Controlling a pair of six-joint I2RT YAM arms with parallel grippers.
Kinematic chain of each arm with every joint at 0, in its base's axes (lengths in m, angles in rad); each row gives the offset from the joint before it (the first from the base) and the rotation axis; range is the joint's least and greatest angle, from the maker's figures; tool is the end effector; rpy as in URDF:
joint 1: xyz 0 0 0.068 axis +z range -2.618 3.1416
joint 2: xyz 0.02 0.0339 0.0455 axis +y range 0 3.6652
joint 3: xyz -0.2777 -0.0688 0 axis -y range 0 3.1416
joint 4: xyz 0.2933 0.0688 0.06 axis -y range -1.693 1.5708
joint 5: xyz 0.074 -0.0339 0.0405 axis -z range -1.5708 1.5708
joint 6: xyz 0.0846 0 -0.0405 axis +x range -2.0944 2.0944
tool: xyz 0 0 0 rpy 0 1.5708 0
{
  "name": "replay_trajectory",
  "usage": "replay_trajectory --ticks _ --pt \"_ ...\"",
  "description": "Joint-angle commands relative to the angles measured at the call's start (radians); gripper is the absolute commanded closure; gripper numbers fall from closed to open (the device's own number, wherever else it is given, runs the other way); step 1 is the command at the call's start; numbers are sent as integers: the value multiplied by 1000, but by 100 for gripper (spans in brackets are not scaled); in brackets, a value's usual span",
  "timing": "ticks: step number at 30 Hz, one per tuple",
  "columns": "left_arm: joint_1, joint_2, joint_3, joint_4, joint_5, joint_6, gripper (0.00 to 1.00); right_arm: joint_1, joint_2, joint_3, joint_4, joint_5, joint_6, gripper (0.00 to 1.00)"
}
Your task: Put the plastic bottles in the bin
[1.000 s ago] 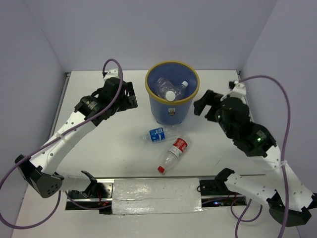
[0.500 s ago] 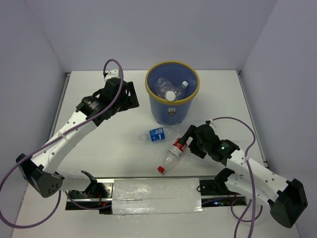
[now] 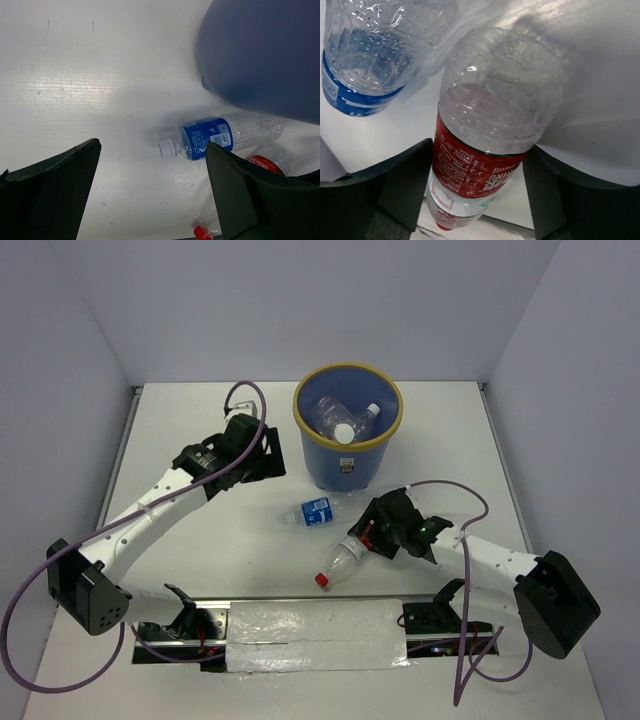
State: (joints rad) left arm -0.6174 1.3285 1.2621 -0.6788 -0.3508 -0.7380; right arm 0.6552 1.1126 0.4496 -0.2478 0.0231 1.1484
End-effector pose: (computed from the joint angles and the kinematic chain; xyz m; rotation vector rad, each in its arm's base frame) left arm 0.3126 -0.1863 0.3194 -0.3131 2.2585 -0.3104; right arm 0.2093 0.1584 0.1040 0.6523 2.5488 0.6881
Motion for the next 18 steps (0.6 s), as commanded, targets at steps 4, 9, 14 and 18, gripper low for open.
replay_trajectory --ticks 4,9,14,18 --pt "7 3 6 62 10 14 1 7 -19 -9 -24 50 -1 45" --pt "7 11 -7 84 30 31 1 7 -219 98 -305 223 -51 55" --pt "18 17 -20 79 21 37 1 6 -361 433 -627 526 -196 55" --pt "19 2 -32 94 36 55 1 6 -321 760 -618 739 -395 55"
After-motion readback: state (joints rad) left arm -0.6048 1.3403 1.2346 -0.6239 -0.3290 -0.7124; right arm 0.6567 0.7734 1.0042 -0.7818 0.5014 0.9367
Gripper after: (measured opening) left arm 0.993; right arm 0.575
